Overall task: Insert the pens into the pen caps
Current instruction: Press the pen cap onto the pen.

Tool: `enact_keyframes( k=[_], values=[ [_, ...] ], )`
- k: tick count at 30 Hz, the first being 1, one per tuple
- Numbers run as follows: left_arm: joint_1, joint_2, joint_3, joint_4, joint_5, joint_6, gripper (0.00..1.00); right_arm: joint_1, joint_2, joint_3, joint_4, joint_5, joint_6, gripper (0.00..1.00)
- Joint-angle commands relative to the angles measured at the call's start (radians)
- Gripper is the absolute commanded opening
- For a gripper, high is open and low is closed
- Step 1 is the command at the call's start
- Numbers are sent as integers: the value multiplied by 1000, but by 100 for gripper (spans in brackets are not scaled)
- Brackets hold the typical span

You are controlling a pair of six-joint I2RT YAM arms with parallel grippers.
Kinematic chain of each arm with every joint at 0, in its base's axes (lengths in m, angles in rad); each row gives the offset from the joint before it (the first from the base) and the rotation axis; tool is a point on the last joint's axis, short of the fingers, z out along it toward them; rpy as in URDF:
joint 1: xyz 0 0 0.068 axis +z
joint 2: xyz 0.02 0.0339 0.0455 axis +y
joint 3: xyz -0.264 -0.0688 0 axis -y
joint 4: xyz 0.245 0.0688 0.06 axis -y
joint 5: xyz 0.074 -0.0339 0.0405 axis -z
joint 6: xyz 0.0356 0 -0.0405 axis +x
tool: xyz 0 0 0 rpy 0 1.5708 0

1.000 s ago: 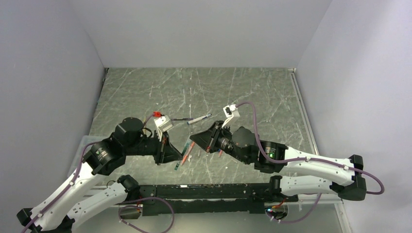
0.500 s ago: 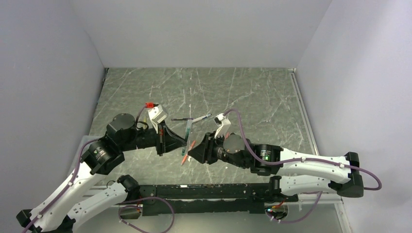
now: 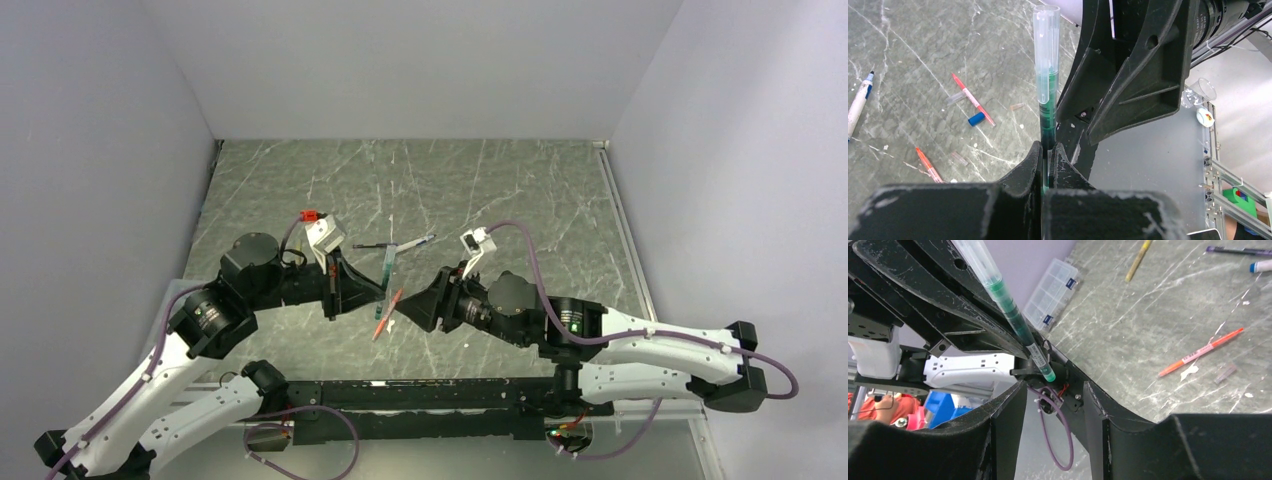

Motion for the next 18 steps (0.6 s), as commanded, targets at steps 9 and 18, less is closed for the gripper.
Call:
enact_keyframes(
  k=[9, 18],
  values=[
    [3, 6, 19, 73, 83, -3, 0, 1, 72, 179, 100, 75, -180, 58],
    [3, 0, 14, 83, 122, -15, 0, 1, 140, 260, 123, 86, -245, 62]
  ],
)
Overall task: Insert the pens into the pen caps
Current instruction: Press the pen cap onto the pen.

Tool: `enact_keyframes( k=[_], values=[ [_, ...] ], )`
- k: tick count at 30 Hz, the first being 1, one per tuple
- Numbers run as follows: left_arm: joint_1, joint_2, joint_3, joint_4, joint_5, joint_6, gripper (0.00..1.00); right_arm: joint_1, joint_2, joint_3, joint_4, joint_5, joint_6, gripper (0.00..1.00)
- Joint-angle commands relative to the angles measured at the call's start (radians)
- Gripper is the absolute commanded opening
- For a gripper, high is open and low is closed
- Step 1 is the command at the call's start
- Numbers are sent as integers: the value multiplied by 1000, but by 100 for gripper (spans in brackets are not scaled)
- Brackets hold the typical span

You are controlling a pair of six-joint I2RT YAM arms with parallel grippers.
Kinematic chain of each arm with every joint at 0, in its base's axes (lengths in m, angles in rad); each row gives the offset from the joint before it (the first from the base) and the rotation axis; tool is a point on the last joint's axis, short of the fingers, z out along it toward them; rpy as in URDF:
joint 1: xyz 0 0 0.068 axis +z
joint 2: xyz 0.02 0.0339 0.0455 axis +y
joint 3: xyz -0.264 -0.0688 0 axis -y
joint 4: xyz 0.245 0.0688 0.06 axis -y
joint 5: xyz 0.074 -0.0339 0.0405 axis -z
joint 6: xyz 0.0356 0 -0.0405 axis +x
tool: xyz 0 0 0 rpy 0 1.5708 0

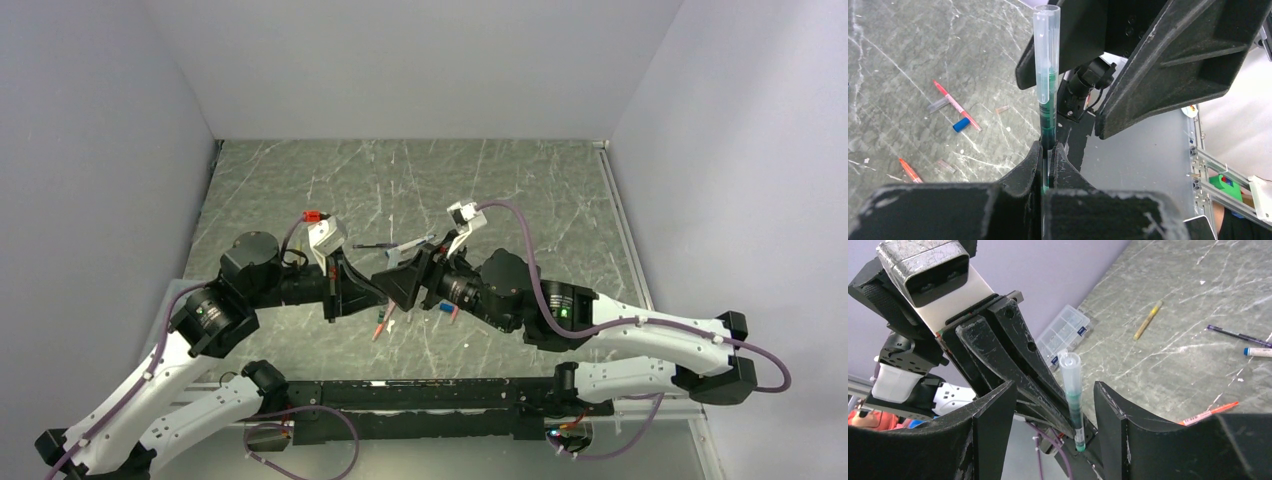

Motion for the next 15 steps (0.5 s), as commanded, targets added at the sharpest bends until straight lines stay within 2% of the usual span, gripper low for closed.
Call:
enact_keyframes(
  k=[1, 4, 9, 10, 14, 15],
  values=[
    [3, -5, 14, 48, 58, -9, 0, 1, 15, 54, 60, 32, -57, 61],
    [3, -7, 12, 49, 70, -12, 0, 1, 18, 59, 68, 34, -61, 59],
    [3, -17, 10, 54, 66, -17, 0, 1, 20, 53, 73, 24, -55, 42],
    [4, -18, 9, 59, 67, -20, 0, 1, 20, 45, 76, 24, -52, 37],
    [3, -15, 4, 76, 75, -30, 0, 1, 7, 26, 93, 18, -38, 5],
    [4, -14, 2, 79, 75, -33, 0, 1, 5, 24, 94, 17, -35, 0]
  ],
)
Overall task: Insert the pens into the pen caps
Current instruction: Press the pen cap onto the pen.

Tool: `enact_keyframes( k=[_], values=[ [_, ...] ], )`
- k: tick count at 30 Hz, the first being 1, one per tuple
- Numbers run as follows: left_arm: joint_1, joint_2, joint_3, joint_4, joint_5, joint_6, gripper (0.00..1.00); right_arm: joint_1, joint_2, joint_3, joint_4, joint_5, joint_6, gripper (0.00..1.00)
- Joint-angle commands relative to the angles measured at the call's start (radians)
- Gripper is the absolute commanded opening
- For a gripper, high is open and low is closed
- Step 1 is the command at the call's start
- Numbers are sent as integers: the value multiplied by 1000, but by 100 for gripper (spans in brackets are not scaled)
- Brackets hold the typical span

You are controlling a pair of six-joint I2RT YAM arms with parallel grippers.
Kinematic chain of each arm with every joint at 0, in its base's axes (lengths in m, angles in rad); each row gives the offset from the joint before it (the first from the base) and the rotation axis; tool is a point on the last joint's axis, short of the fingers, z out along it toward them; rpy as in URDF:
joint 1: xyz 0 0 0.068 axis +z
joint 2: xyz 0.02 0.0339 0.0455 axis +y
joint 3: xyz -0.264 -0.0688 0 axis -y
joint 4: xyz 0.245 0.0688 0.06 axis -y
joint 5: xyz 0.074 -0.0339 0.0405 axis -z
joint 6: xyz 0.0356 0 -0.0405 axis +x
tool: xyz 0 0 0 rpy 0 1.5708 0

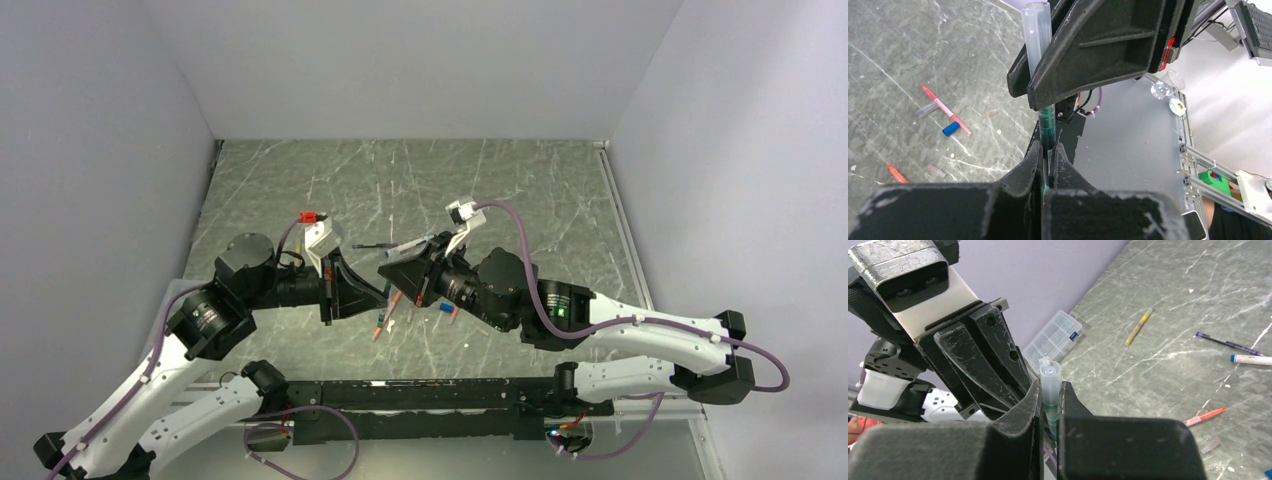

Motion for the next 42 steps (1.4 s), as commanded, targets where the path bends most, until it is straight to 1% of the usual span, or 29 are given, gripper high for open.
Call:
enact_keyframes(
  k=[1, 5, 8, 9, 15, 17, 21, 23, 26, 29, 30, 42],
  values=[
    [3, -4, 2, 68, 28, -19, 0, 2, -22, 8, 78, -5, 14, 0],
    [4, 9, 7, 69, 22, -30, 0, 2, -34, -5, 95, -17, 19, 0],
    [3, 13, 4, 78, 18, -43, 10, 2, -40, -12, 103, -16, 19, 0],
    [4, 12, 2, 84, 20, -47, 16, 2, -41, -13, 103, -15, 19, 0],
    [4, 18, -16, 105, 51, -63, 40, 2, -49, -21, 102, -1, 15, 0],
    [3, 22, -24, 115, 62, -68, 45, 2, -51, -23, 104, 3, 14, 0],
    [4, 31, -39, 137, 81, -75, 47, 2, -51, -22, 106, 5, 11, 0],
    [3, 37, -42, 145, 99, -76, 45, 2, -51, -23, 103, 14, 10, 0],
    [3, 47, -45, 158, 127, -75, 20, 2, -51, -27, 107, 20, 10, 0],
    [3, 49, -52, 173, 134, -78, 3, 2, -50, -25, 103, 17, 10, 0],
    [3, 47, -56, 180, 134, -79, 0, 2, -48, -25, 100, 17, 10, 0],
    [3, 6, -41, 159, 69, -54, 0, 2, -40, -26, 86, 4, 19, 0]
  ],
)
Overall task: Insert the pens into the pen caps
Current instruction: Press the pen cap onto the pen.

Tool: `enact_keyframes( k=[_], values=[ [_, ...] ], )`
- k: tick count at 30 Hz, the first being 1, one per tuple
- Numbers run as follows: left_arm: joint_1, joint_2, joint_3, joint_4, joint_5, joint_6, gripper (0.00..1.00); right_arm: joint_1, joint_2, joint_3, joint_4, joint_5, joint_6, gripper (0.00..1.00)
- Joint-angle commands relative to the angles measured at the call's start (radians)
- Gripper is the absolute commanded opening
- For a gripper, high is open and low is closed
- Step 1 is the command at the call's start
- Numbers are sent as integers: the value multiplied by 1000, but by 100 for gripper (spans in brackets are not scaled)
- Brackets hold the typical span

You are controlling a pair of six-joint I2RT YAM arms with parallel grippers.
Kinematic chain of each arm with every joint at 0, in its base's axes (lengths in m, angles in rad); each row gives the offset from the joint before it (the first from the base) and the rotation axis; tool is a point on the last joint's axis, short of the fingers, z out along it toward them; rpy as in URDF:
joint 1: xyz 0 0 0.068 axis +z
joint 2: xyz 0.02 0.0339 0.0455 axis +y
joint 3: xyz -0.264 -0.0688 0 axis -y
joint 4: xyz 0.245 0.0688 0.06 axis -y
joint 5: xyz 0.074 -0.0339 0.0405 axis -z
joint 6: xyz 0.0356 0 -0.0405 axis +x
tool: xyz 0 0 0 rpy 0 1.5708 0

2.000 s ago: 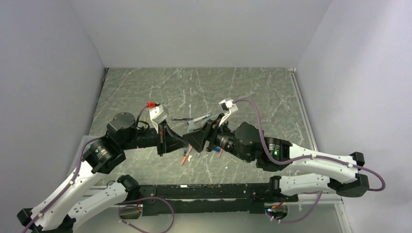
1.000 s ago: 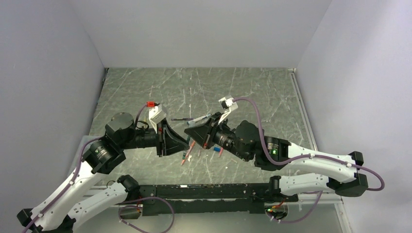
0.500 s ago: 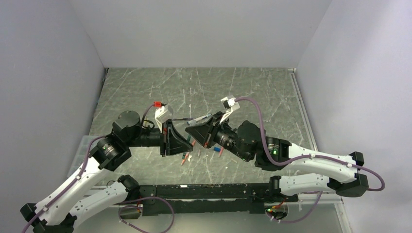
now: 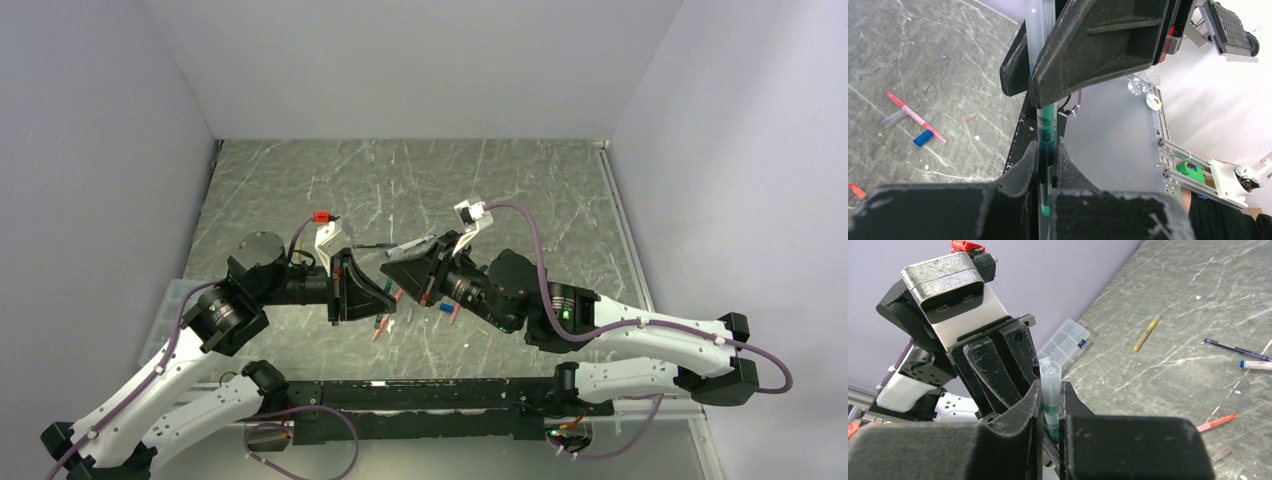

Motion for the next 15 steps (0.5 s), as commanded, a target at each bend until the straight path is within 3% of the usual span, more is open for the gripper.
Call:
enact_keyframes(
  k=[1, 15],
  values=[
    [3, -20, 23, 21, -29, 25, 0, 4, -6, 1, 34, -10, 10, 0],
    [3, -8, 62, 3, -53, 45, 0, 4, 13, -37, 27, -78, 64, 0]
  ],
)
